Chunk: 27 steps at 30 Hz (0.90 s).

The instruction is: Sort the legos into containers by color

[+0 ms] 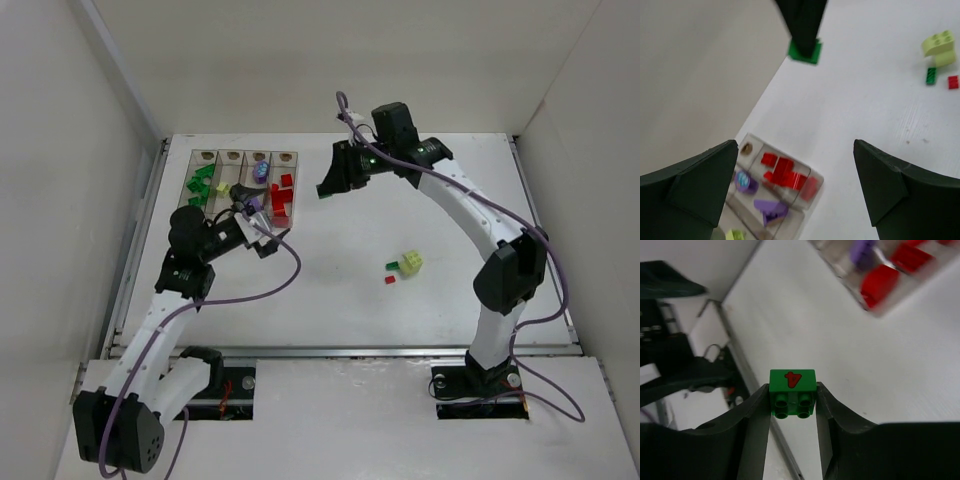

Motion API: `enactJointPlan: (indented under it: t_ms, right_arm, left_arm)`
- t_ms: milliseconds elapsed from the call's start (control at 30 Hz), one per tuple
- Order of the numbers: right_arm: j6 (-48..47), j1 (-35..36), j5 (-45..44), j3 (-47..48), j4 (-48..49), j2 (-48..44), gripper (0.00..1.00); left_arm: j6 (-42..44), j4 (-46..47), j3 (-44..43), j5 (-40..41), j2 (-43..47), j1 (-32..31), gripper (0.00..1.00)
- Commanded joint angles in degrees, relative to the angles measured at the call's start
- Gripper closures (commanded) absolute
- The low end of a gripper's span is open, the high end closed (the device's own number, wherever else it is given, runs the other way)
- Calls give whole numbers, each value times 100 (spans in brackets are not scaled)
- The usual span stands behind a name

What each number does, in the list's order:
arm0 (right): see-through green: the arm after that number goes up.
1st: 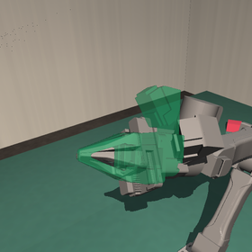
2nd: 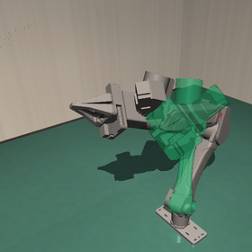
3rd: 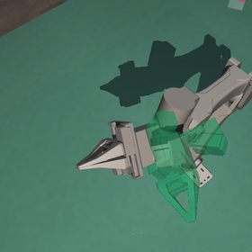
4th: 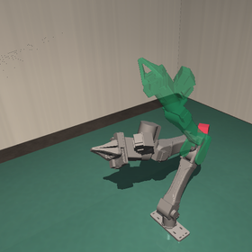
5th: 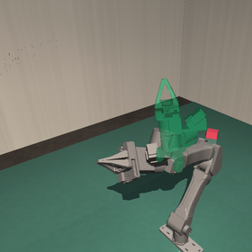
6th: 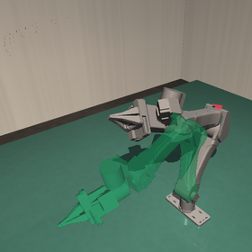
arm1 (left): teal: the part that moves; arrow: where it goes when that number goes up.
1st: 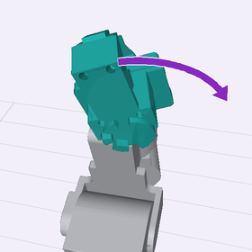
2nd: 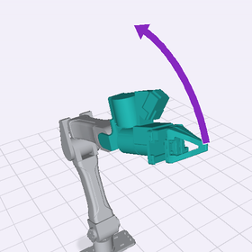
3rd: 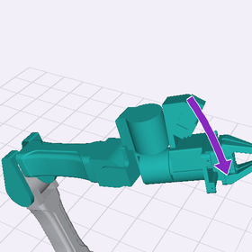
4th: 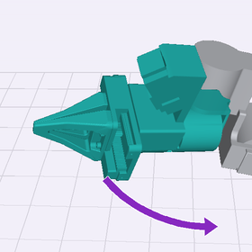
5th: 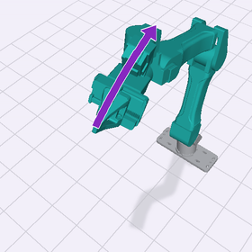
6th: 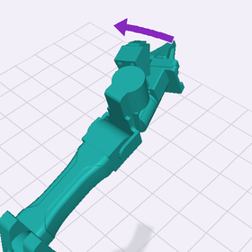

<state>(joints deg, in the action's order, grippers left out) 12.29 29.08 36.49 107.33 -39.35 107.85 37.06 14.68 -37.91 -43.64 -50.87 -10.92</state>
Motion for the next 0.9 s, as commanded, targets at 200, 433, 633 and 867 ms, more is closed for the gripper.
enactJointPlan:
  t_ms: [200,433,633,867]
  right_arm:
    - [493,633,2064,-37,1501,-54,100]
    - [493,687,2117,-370,1685,-124,100]
    - [493,687,2064,-476,1685,-186,100]
    - [493,687,2064,-476,1685,-133,75]
  left_arm:
    - [232,1037,-304,-1270,-380,-604,13]
    - [65,1257,-471,-892,-661,-789,37]
    - [65,1257,-524,-839,-661,-789,63]
    - [12,1257,-472,-726,-661,-789,100]
